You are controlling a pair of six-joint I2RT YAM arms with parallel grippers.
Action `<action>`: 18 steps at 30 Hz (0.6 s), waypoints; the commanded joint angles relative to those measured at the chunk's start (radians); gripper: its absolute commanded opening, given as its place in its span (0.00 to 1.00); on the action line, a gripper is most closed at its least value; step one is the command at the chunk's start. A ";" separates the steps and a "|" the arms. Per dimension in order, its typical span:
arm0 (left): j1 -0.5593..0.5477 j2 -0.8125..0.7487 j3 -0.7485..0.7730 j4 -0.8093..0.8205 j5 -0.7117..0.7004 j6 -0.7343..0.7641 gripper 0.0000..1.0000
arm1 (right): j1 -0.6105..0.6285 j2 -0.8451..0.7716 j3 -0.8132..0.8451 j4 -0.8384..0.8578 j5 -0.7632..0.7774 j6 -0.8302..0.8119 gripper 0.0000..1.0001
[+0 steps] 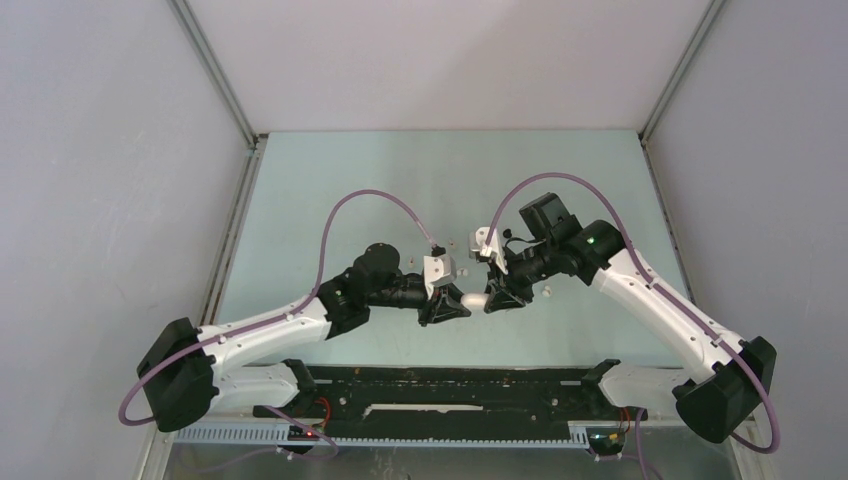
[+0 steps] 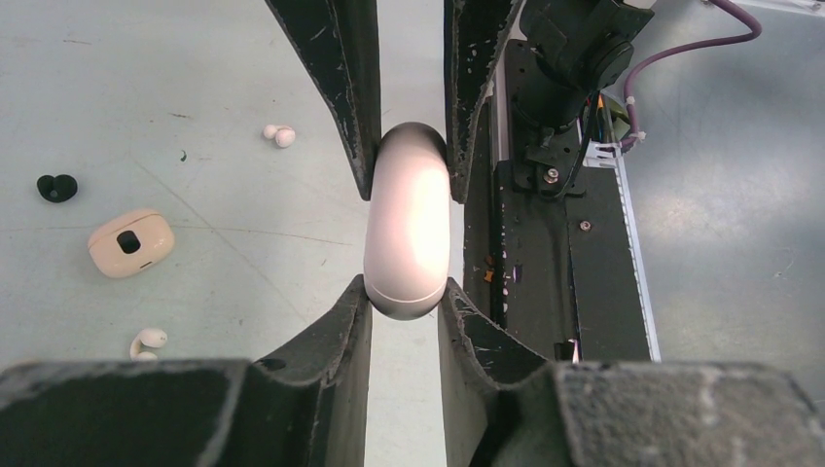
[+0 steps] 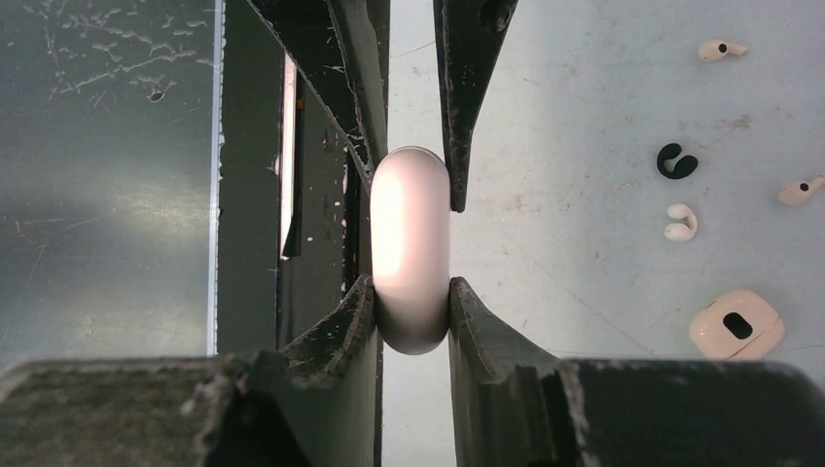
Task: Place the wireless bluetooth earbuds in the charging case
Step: Open the charging case.
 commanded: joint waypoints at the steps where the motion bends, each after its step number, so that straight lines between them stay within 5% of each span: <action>1: -0.008 0.003 0.029 0.037 0.009 0.009 0.30 | -0.007 0.002 0.037 0.031 -0.038 0.021 0.15; 10: -0.010 0.004 0.026 0.052 0.015 -0.005 0.37 | -0.014 -0.001 0.037 0.029 -0.041 0.023 0.14; 18: -0.009 0.011 0.034 0.049 0.025 -0.016 0.31 | -0.011 0.002 0.038 0.028 -0.034 0.022 0.14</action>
